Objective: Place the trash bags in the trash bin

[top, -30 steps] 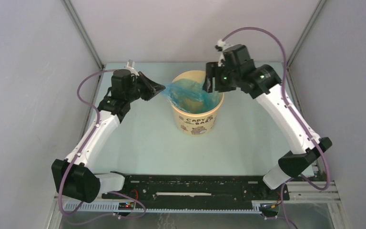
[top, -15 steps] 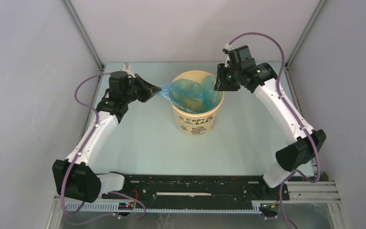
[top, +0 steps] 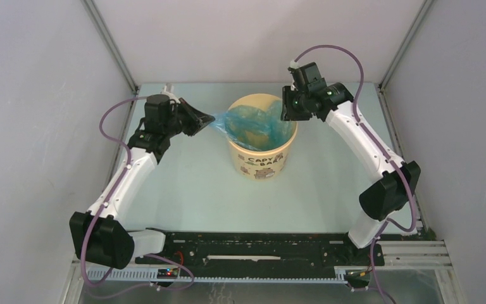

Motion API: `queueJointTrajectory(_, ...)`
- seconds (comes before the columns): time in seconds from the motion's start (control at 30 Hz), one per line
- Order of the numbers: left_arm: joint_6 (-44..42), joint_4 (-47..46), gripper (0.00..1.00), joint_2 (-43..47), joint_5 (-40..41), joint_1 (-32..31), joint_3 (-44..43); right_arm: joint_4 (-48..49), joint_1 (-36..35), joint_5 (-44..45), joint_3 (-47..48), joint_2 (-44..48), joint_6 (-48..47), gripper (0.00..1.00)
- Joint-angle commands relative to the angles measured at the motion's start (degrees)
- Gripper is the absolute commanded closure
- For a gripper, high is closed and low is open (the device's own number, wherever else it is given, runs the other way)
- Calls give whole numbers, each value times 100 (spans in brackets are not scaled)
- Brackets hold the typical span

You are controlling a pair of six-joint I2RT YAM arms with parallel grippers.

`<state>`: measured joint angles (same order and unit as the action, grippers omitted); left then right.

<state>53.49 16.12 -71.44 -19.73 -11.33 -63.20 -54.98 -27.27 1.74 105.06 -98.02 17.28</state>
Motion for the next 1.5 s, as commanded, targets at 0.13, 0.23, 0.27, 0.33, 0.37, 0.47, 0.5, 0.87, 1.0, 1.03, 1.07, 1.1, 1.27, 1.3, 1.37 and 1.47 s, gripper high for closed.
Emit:
queueJointTrajectory(0.13, -201, -43, 100, 122, -69, 24, -9, 248, -284, 566, 329, -62, 141, 94)
queueJointTrajectory(0.23, -287, 32, 100, 174, -14, 30, -98, -201, -130, 271, 798, 18, 243, 100)
queueJointTrajectory(0.27, -313, 58, 100, 174, 5, 38, -119, -331, 4, -1, 895, 72, 282, 100)
queueJointTrajectory(0.33, -381, 111, 100, 167, -9, 71, -159, -562, 363, -802, 918, 222, 358, 100)
queueJointTrajectory(0.37, -417, 147, 100, 170, -24, 96, -167, -614, 626, -1276, 853, 320, 376, 100)
queueJointTrajectory(0.47, -471, 208, 100, 235, -23, 151, -112, -713, 1149, -2518, 539, 547, 466, 100)
queueJointTrajectory(0.5, -471, 207, 100, 264, -19, 165, -73, -626, 1322, -2859, 312, 642, 503, 100)
queueJointTrajectory(0.87, -623, 520, 100, 403, -233, 193, 94, -268, 2304, -4298, -1179, 1118, 414, 100)
queueJointTrajectory(1.0, -343, 343, 99, 717, -445, 193, 502, 47, 2305, -4469, -1836, 1520, 370, 100)
queueJointTrajectory(1.03, -208, 230, 95, 775, -529, 193, 610, 125, 2322, -4504, -1963, 1624, 378, 100)
queueJointTrajectory(1.07, 37, 10, 89, 812, -620, 193, 715, 197, 2338, -4559, -2071, 1700, 434, 100)
queueJointTrajectory(1.1, 167, -106, 81, 849, -699, 193, 817, 290, 2365, -4609, -2188, 1763, 506, 100)
queueJointTrajectory(1.27, 1348, -1192, 47, 1169, -844, 193, 1458, 697, 2497, -4908, -2367, 1867, 1080, 98)
queueJointTrajectory(1.3, 1465, -1327, 39, 1262, -817, 191, 1553, 758, 2489, -4934, -2379, 1884, 1170, 97)
queueJointTrajectory(1.37, 1543, -1352, 24, 1429, -730, 191, 1616, 897, 2486, -4971, -2401, 1908, 1256, 98)
queueJointTrajectory(1.47, 1558, -1207, 10, 1673, -577, 185, 1569, 991, 2496, -4991, -2397, 1935, 1238, 100)
